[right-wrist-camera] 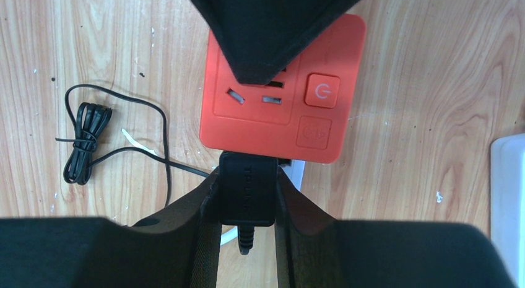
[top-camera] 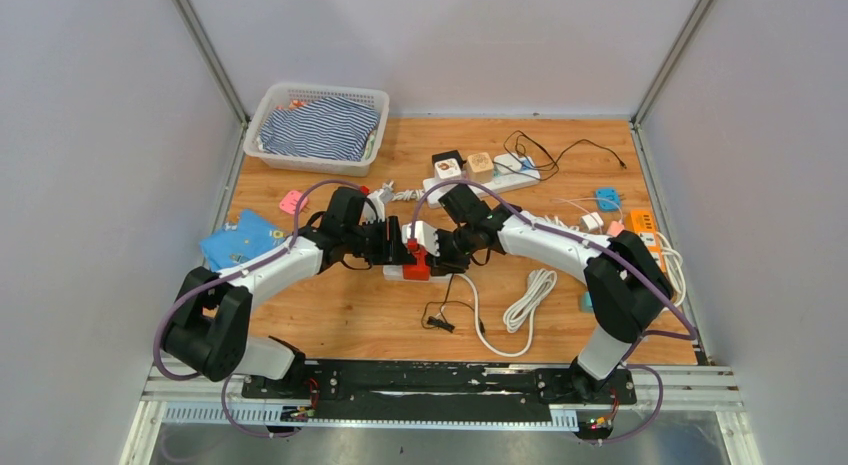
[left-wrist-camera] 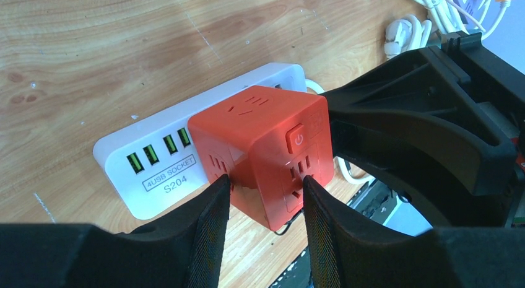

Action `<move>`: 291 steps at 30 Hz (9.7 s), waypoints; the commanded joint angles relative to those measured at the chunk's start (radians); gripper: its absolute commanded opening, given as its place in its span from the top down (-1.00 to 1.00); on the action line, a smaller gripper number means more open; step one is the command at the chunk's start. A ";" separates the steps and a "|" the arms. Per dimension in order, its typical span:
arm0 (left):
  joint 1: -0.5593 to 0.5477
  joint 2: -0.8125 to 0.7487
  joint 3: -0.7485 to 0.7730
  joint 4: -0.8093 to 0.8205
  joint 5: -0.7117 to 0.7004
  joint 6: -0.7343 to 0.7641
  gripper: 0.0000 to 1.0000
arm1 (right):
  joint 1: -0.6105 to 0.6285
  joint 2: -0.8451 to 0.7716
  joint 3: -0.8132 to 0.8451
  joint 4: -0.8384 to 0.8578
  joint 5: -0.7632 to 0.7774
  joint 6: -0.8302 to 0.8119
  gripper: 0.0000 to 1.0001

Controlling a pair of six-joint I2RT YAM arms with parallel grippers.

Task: Pull the plug off the socket
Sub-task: Remove the plug from the socket, then place the plug at the center of the board.

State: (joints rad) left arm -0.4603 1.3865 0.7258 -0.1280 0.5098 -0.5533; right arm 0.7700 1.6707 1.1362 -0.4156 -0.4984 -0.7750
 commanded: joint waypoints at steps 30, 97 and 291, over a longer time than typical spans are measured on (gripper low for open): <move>-0.014 0.049 -0.014 -0.081 -0.061 0.041 0.06 | -0.009 -0.114 -0.028 0.027 -0.078 0.046 0.99; -0.426 -0.714 -0.416 0.648 -0.218 0.526 -0.99 | -0.239 -0.247 0.027 -0.231 -0.861 -0.037 0.99; 0.888 0.309 0.274 0.124 0.026 0.000 -0.13 | -0.380 -0.218 0.005 -0.218 -0.847 -0.021 -0.70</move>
State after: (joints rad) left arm 0.4229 1.6863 0.9802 -0.0162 0.4862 -0.5453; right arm 0.3866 1.4521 1.1400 -0.6277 -1.3384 -0.7963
